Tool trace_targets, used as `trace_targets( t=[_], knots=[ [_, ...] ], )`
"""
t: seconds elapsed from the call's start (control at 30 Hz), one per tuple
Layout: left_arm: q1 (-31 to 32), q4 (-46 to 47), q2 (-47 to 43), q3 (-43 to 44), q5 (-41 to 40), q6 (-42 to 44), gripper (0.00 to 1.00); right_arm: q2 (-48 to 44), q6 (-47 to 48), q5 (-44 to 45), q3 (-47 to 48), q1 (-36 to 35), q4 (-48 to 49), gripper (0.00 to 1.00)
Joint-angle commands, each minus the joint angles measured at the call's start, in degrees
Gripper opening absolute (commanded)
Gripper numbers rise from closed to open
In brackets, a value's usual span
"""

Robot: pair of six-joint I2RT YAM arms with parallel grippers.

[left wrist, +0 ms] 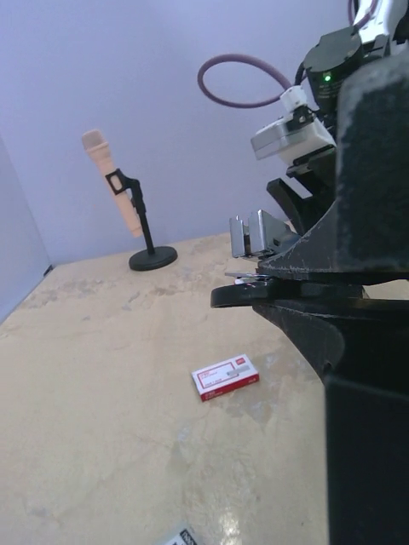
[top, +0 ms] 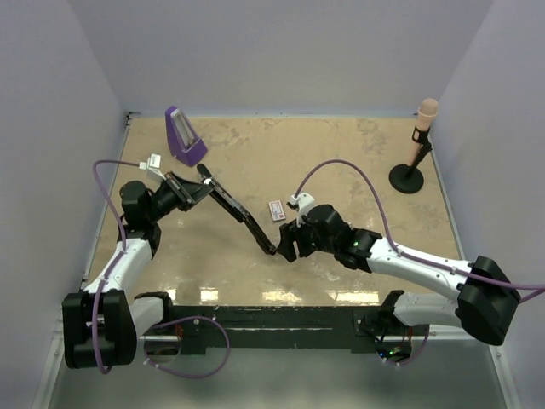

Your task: Unload the staples from the stapler

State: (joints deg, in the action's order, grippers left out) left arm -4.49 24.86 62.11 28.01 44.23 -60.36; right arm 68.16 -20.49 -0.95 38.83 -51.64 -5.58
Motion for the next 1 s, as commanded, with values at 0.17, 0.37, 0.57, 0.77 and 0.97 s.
trace_targets(
  t=[0.17,0.37,0.57,0.77,0.97],
  knots=[
    [-0.2,38.8,0.8,-6.6,12.6,-18.0,0.00,-5.9,1.3,-5.6,7.3,0.5,4.2,0.93],
    [-0.3,52.7,2.4,-8.2,16.8,-24.8,0.00,-0.9,-1.3,-30.5,10.5,10.9,14.1,0.99],
    [-0.2,55.9,1.6,-8.4,18.0,-26.0,0.00,5.6,-5.9,-43.9,10.4,12.5,25.9,0.98],
    [-0.2,56.6,1.4,-8.3,17.9,-26.0,0.00,10.2,-11.5,-50.5,9.9,12.3,36.5,0.93],
    [-0.2,57.1,1.4,-8.1,17.6,-26.4,0.00,14.1,-12.6,-51.8,10.4,10.3,40.3,0.93]
  ],
)
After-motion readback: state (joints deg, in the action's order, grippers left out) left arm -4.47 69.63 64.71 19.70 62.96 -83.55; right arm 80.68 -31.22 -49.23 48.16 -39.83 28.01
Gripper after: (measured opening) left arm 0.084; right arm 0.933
